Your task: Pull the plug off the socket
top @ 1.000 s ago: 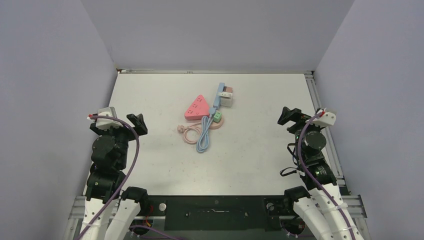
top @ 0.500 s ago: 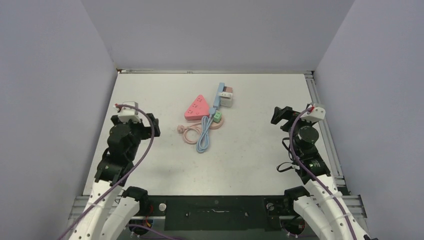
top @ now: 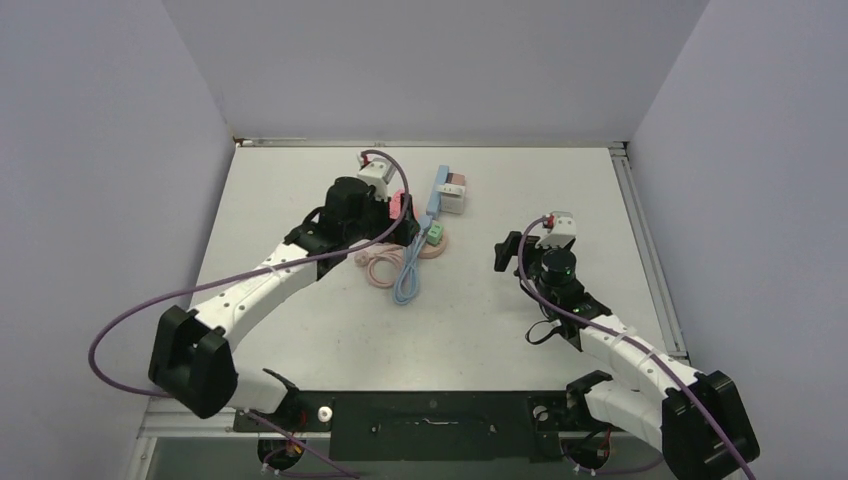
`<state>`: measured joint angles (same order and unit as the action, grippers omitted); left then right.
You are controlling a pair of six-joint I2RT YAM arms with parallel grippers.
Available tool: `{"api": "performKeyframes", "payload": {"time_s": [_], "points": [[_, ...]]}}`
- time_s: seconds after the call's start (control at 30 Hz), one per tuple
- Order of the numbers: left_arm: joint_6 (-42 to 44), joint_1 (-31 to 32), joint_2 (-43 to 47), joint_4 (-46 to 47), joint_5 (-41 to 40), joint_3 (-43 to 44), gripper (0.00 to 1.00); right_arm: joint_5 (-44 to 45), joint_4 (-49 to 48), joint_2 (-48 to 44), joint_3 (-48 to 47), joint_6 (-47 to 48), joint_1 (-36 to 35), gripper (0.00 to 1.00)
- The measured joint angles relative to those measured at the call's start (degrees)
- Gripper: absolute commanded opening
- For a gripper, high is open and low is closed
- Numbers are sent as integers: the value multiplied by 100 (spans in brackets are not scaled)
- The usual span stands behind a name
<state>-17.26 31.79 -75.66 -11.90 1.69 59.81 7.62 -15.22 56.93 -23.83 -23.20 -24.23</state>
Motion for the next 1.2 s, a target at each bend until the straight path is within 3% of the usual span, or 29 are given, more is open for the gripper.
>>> {"api": "performKeyframes", "payload": {"time_s": [0.27, 0.43, 0.63, 0.73, 1.0, 1.1, 1.2], "points": [[-317, 127, -1342, 291, 546, 98, 79, 157, -424, 184, 278, 0, -170, 96], [-350, 195, -1860, 205, 638, 114, 77, 299, -496, 138, 304, 2, -170, 96], [-308, 389, -2511, -13, 525, 304, 66, 431, -494, -68, 328, 7, -175, 95], [-245, 503, -2686, -157, 341, 396, 54, 470, -514, -103, 328, 7, -175, 95], [-68, 577, -2892, -341, -57, 625, 9, 503, -511, -103, 330, 7, -175, 95], [-55, 584, -2883, -367, -68, 647, 0, 511, -511, -114, 334, 7, -175, 94], [-48, 581, -2828, -496, 11, 748, 0, 549, -516, -164, 363, 4, -175, 94]]}}
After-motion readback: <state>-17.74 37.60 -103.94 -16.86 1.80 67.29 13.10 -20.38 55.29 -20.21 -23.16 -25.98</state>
